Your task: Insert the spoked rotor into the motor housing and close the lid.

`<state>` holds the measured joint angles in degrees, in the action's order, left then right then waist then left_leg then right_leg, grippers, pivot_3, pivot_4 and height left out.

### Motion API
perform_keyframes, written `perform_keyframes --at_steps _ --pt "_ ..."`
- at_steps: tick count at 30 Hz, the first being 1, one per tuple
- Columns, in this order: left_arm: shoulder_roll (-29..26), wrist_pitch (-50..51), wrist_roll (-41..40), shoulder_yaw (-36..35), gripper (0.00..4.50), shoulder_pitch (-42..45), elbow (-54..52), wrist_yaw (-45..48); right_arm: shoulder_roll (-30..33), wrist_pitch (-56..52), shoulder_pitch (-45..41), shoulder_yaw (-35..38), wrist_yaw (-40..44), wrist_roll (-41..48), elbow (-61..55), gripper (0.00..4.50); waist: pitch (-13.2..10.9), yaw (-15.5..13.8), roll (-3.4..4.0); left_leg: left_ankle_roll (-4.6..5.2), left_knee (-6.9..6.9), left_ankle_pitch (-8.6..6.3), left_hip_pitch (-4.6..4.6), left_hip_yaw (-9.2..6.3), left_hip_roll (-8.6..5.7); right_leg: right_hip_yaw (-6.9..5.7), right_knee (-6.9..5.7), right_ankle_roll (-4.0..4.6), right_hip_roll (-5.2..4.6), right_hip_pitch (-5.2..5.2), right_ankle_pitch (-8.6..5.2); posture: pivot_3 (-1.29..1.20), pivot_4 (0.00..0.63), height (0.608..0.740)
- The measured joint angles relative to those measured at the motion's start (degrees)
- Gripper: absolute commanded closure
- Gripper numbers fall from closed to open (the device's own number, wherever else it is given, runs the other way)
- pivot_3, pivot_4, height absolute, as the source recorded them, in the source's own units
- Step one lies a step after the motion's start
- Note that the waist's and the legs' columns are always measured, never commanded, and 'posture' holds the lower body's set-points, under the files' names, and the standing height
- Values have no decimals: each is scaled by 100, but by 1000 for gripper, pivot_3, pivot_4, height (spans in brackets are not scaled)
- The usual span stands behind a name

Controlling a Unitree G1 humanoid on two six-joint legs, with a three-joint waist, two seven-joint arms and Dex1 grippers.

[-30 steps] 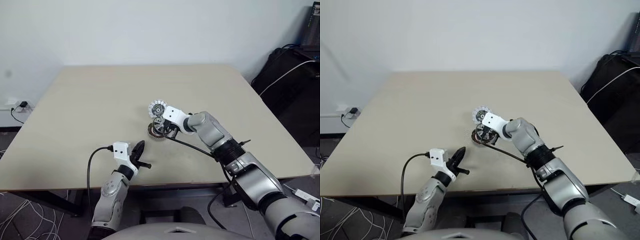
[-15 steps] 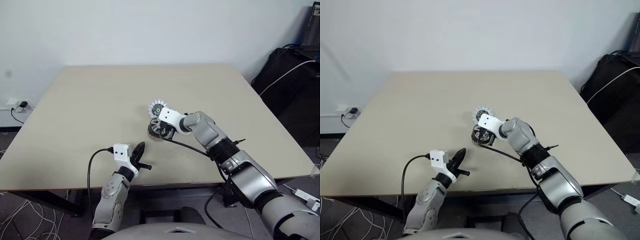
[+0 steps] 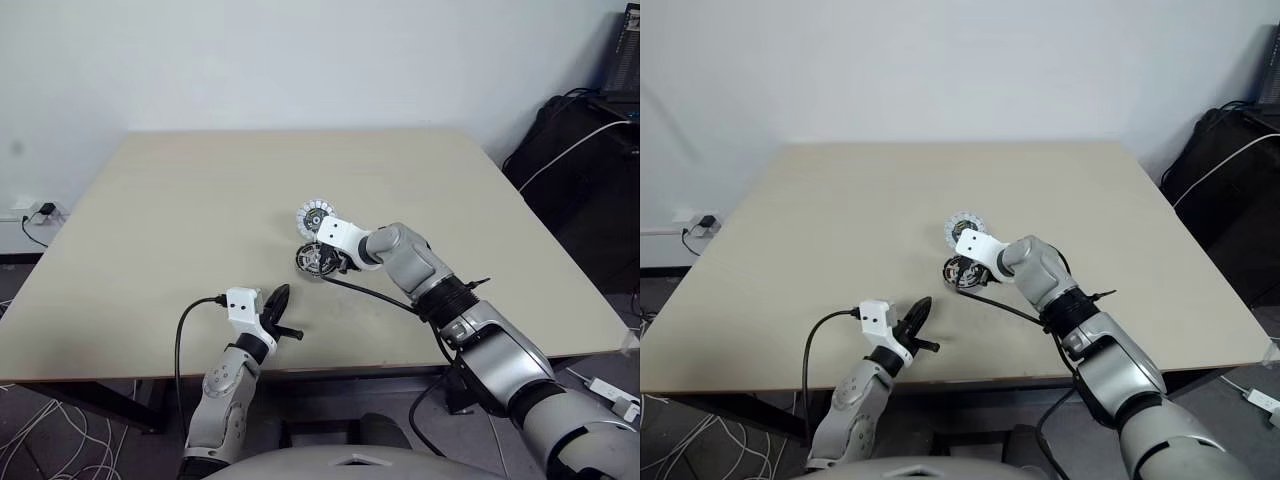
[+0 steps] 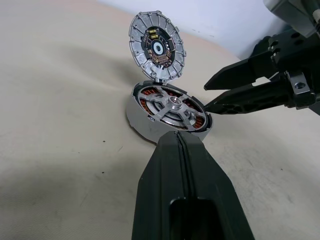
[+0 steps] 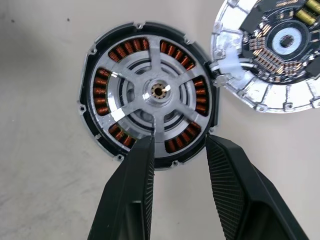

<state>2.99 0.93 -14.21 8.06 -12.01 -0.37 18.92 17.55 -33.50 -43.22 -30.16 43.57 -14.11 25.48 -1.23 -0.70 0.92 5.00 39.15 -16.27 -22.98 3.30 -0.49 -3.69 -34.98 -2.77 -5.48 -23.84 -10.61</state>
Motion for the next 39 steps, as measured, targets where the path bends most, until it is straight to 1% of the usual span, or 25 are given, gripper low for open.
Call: perform_keyframes --at_steps 3,6,7,10,13,16,21,32,36,39 --pt "0 1 0 2 4500 5 2 4 -59 -25 16 368 -170 145 -330 3377 -1 -1 1 0 -1 0 -1 -1 1 0 0 0 0 -1 0 0 0 740" --pt "0 3 0 6 4500 11 3 5 -228 -85 76 732 -457 298 -623 4369 0 -1 1 -1 -2 0 -1 -1 2 -1 0 0 0 -1 0 0 0 740" --pt "0 3 -1 7 4500 13 3 5 -283 -85 160 823 -573 320 -691 4467 1 -5 0 -1 -2 -1 -1 -2 2 -1 1 0 0 0 0 0 0 740" --pt "-1 4 0 3 4500 13 3 5 -483 -73 523 871 -913 332 -701 4467 1 -7 0 -1 -2 0 -1 -1 0 0 1 0 -3 0 0 0 0 740" --pt "-5 4 4 3 4500 14 3 4 -768 65 888 930 -1269 388 -459 4467 0 4 1 -1 -2 0 -2 1 -1 1 -1 0 -2 -2 0 0 0 740" --pt "-33 9 6 6 4500 17 3 5 -1064 280 929 1084 -1613 481 -137 4467 -2 48 5 -2 -2 1 0 1 2 2 -6 0 2 -2 0 0 0 740" --pt "-94 21 5 0 4500 11 0 5 -1282 601 915 1210 -1885 560 268 4467 -3 77 6 -2 -2 1 0 1 0 2 -6 0 3 -1 0 0 0 740" --pt "-106 26 6 -11 4500 -14 -15 -5 -1334 849 714 1289 -2052 556 942 4467 -3 142 9 -3 -2 3 4 5 2 6 -6 -2 8 2 1 0 0 740" --pt "-105 26 6 -9 4500 -20 -17 -6 -1266 835 731 1257 -1945 546 884 4467 -2 142 10 -2 -1 3 8 5 2 6 -7 -2 8 6 1 0 0 740" --pt "-103 26 7 -2 4500 -24 -17 -6 -1087 829 776 1194 -1818 514 723 4467 -2 137 10 -2 -1 2 7 5 1 6 -7 -2 7 5 1 0 0 740"
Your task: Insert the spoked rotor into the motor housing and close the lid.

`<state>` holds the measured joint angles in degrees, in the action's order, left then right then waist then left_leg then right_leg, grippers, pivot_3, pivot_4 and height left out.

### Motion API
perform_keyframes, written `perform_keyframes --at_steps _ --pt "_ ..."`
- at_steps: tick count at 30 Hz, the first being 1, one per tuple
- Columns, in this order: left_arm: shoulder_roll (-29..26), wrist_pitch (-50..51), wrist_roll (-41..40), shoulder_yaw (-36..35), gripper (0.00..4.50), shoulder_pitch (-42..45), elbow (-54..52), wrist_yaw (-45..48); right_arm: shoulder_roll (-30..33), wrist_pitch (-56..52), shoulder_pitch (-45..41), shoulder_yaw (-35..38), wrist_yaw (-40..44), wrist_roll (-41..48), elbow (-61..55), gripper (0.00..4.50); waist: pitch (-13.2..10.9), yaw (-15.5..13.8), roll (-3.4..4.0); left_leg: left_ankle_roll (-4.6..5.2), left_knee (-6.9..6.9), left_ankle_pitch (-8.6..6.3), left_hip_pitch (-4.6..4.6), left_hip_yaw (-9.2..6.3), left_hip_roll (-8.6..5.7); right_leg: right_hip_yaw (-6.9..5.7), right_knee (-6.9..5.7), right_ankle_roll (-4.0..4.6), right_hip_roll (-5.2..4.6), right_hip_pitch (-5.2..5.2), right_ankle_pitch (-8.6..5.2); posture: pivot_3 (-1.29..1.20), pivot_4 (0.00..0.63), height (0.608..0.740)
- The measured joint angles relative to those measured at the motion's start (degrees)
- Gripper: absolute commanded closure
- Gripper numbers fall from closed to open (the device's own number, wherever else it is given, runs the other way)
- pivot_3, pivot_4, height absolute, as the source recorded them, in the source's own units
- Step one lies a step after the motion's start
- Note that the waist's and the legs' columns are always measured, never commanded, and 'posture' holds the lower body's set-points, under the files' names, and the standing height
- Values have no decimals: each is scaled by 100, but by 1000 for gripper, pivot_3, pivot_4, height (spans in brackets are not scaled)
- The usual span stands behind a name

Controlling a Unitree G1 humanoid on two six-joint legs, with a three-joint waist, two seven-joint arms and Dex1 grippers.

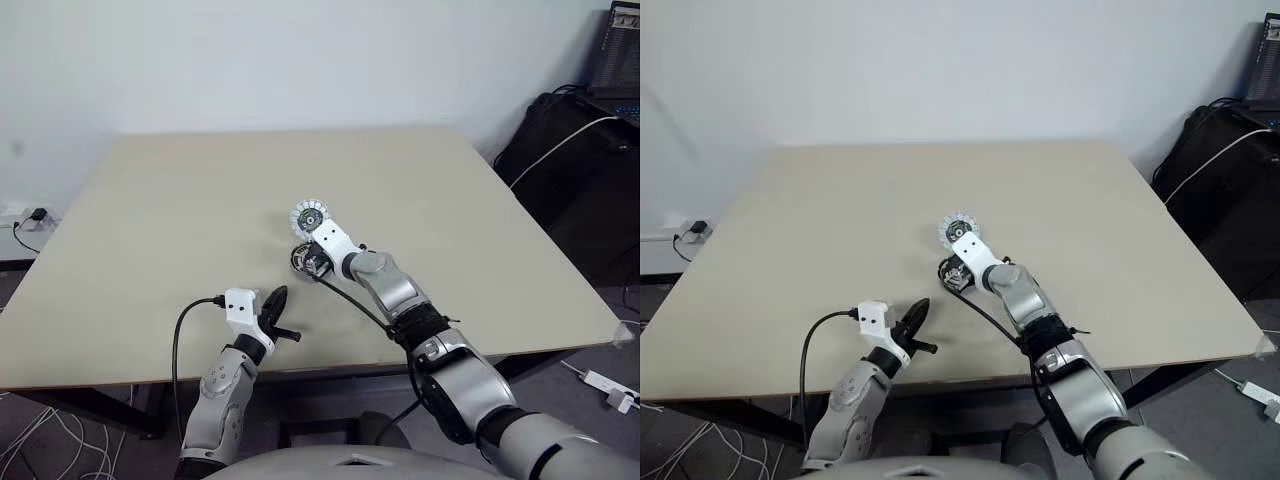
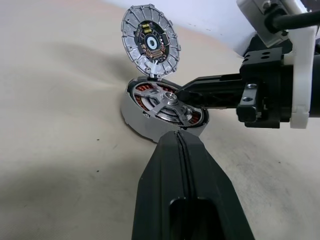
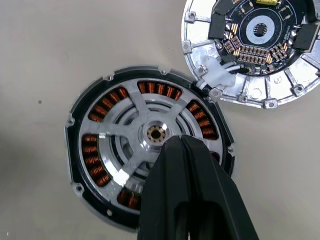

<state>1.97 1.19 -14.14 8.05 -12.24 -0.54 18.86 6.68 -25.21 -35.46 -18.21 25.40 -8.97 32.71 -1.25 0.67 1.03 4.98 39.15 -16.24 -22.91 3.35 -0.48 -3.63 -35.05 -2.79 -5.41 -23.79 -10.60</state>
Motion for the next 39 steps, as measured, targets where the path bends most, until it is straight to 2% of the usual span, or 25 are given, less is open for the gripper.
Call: perform_keyframes --at_steps 5,11,21,39 --pt "3 2 0 11 4500 3 0 2 616 44 -6 -278 627 -158 -580 4467 -1 3 1 5 -1 2 -1 0 0 1 2 0 1 -3 0 0 0 740" --pt "18 2 -1 46 4500 8 0 3 1255 125 -211 -965 1784 -451 -1126 2596 -1 -1 1 27 1 14 0 -2 3 -1 1 0 1 -2 -1 0 0 740" --pt "42 -11 -2 44 4500 -13 1 -4 1380 380 -448 -1601 2695 -869 -1102 2596 -1 -10 -1 2 1 0 -1 -3 1 -2 1 0 -4 -3 0 0 0 740" --pt "92 -51 -2 35 4500 -96 1 -26 1009 773 -825 -1731 2673 -1171 1 2596 -1 -5 0 0 1 0 -1 -2 -1 -2 1 1 -4 -3 0 0 0 740"
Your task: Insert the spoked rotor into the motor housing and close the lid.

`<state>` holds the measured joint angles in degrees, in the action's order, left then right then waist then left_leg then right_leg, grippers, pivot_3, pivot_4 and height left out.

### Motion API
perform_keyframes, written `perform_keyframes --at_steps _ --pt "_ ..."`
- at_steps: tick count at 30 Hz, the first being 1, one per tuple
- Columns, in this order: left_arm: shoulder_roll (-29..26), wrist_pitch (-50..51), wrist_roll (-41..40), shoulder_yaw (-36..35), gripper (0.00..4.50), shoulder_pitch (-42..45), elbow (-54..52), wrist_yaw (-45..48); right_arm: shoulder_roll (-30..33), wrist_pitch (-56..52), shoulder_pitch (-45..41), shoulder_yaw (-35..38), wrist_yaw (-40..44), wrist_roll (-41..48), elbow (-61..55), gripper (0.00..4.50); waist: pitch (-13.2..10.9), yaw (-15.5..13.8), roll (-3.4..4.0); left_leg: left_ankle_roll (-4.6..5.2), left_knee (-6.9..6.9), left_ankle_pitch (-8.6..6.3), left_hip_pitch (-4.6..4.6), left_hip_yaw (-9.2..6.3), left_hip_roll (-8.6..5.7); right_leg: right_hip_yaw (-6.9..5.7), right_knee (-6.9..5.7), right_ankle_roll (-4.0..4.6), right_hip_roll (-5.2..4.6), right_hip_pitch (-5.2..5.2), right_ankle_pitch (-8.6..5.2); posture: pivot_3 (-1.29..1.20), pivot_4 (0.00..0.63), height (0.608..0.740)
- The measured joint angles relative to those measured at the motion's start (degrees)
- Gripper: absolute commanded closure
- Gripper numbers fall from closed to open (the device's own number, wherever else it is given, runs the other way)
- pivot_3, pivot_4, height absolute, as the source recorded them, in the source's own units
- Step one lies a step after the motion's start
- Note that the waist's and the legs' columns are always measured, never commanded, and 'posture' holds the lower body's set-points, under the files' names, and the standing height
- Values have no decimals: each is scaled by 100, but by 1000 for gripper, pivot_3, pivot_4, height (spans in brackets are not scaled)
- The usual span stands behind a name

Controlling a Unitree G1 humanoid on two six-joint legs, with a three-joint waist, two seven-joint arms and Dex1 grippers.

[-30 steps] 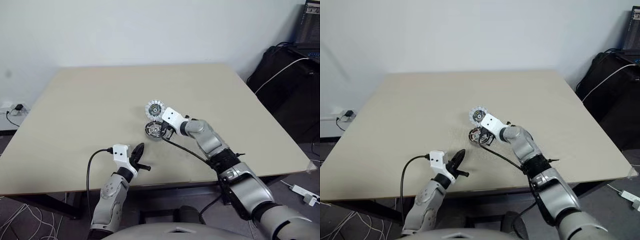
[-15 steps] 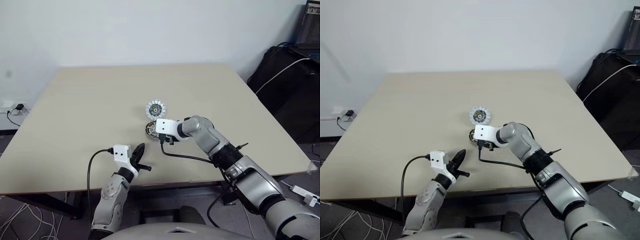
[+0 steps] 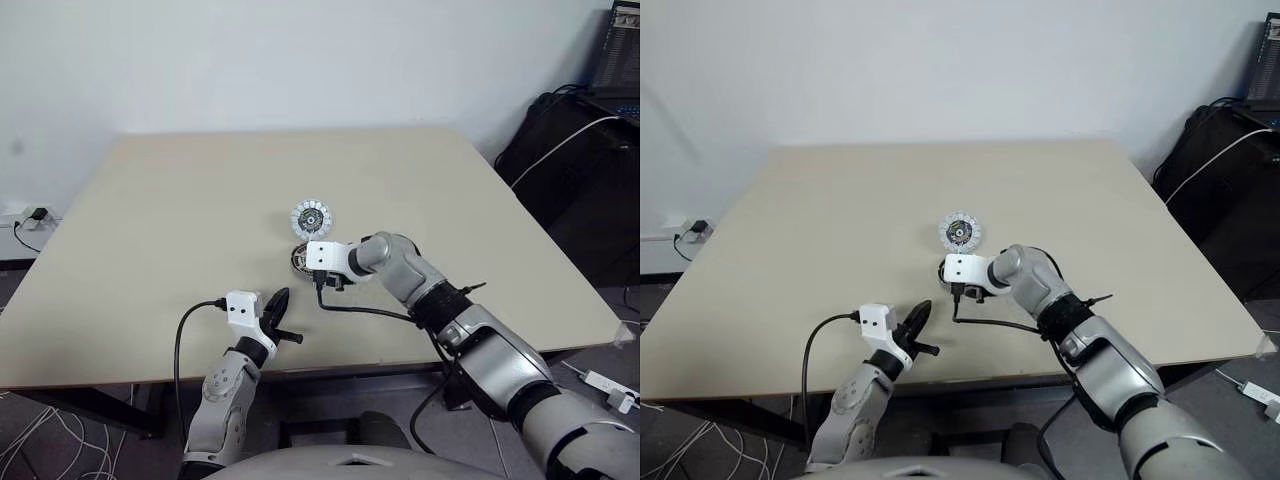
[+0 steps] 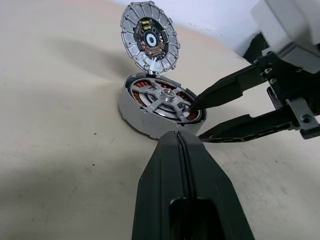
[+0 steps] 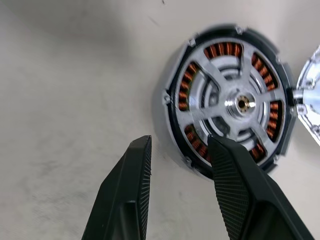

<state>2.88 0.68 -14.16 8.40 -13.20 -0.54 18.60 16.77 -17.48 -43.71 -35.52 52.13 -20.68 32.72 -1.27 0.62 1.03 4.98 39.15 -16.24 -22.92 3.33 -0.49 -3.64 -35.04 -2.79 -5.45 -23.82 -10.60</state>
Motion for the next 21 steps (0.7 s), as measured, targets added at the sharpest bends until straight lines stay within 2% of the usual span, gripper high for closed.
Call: perform_keyframes --at_steps 2,3,9,21 --pt "0 -1 0 -1 4500 -8 0 -13 -30 43 -24 -1 -17 -38 136 2596 0 -1 0 0 0 0 0 0 0 0 0 0 0 0 0 0 0 740" --pt "0 -1 0 -1 4500 -13 0 -17 -47 72 -25 -1 -32 -48 186 2773 0 0 0 0 0 0 0 0 0 0 0 0 0 0 0 0 0 740" --pt "-1 -5 -1 4 4500 -39 0 -41 -143 202 -67 6 -117 -71 270 4305 0 1 2 -1 2 1 8 0 0 1 -5 -1 0 5 1 0 0 740" --pt "-3 -3 -3 4 4500 -42 0 -48 -92 31 112 249 -231 56 137 4480 1 -20 2 -1 2 1 4 -3 -2 -2 -4 -1 -4 4 1 0 0 740"
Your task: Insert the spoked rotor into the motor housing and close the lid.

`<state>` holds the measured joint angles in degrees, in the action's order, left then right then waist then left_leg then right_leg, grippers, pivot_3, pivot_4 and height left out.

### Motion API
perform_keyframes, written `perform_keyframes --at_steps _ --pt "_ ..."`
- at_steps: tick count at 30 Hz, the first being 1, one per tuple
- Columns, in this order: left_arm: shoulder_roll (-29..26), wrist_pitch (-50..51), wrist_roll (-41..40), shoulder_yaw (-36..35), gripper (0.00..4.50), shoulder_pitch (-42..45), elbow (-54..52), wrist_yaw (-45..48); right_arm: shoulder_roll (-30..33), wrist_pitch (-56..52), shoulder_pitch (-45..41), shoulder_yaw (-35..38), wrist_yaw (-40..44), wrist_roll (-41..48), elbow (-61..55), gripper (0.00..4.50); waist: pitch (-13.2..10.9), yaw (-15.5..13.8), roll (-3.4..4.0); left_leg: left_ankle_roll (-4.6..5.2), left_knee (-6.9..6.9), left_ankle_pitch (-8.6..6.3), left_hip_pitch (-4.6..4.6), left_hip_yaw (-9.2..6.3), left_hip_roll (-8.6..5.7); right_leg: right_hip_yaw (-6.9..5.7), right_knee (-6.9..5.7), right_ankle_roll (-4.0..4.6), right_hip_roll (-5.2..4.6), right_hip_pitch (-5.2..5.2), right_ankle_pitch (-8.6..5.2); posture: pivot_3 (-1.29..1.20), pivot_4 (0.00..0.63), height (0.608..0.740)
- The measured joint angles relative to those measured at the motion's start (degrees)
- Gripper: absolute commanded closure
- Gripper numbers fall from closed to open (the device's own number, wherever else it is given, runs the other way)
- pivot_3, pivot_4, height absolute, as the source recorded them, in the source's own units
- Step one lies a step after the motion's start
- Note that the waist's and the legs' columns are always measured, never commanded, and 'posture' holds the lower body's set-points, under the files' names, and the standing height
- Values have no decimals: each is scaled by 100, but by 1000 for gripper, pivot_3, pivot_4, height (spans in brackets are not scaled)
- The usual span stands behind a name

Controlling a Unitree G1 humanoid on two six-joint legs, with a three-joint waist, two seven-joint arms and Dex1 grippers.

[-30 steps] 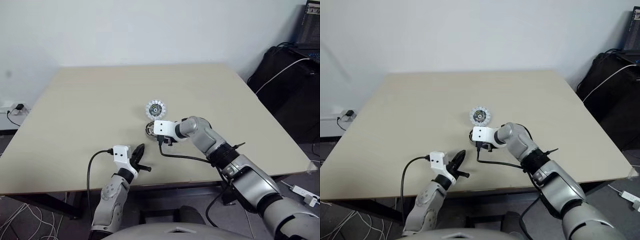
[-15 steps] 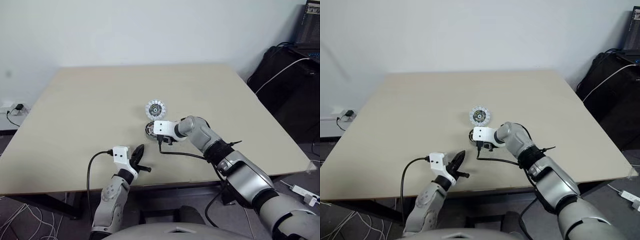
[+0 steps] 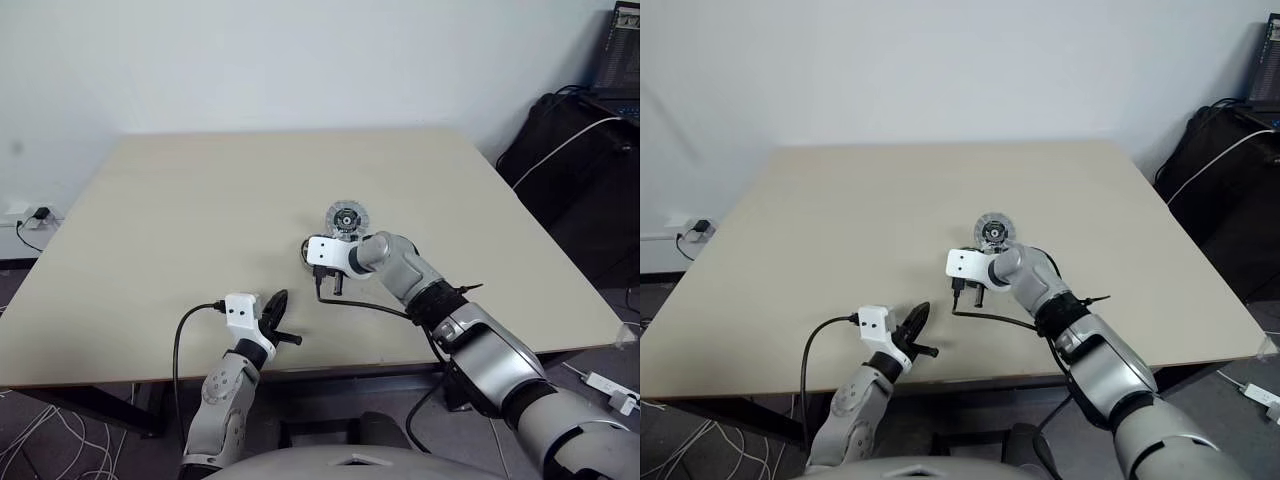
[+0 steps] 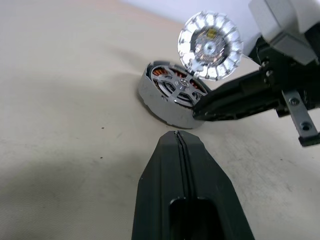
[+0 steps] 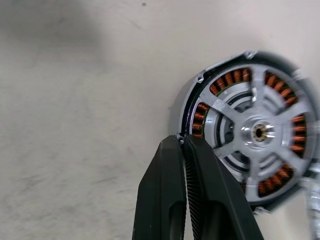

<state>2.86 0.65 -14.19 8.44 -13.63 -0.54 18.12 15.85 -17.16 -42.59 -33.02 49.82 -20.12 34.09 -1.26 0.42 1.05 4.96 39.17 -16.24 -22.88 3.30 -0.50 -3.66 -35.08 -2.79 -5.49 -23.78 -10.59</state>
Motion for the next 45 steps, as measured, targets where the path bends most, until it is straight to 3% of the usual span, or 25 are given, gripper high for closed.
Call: perform_keyframes --at_steps 23,34,35,38,45 --pt "5 8 -52 16 4500 71 13 71 1228 -1477 1586 178 1156 463 -3387 4480 -3 -175 -5 8 0 -6 -10 -1 0 -5 14 0 -3 -4 -3 0 0 740" --pt "3 37 -53 29 4500 96 17 116 1208 -2048 1963 -13 1201 744 -4176 4480 -7 -196 -11 8 2 -6 -10 -3 1 -9 13 -1 -2 -3 -3 0 0 740" --pt "3 39 -53 29 4500 96 16 118 1172 -2076 1979 -12 1150 762 -4180 3967 -7 -196 -12 8 2 -6 -10 -3 1 -9 13 -1 -2 -3 -3 0 0 740" --pt "1 45 -54 28 4500 96 16 120 1075 -2045 2019 -21 986 832 -4267 3190 -7 -199 -12 8 2 -6 -10 -3 1 -9 13 -1 -2 -3 -3 0 0 740" --pt "-16 52 -57 12 4500 97 16 120 1221 -1928 1864 -53 977 864 -4368 3190 -7 -205 -12 8 9 -6 -9 -4 1 -9 13 -5 -2 1 -3 0 0 740"
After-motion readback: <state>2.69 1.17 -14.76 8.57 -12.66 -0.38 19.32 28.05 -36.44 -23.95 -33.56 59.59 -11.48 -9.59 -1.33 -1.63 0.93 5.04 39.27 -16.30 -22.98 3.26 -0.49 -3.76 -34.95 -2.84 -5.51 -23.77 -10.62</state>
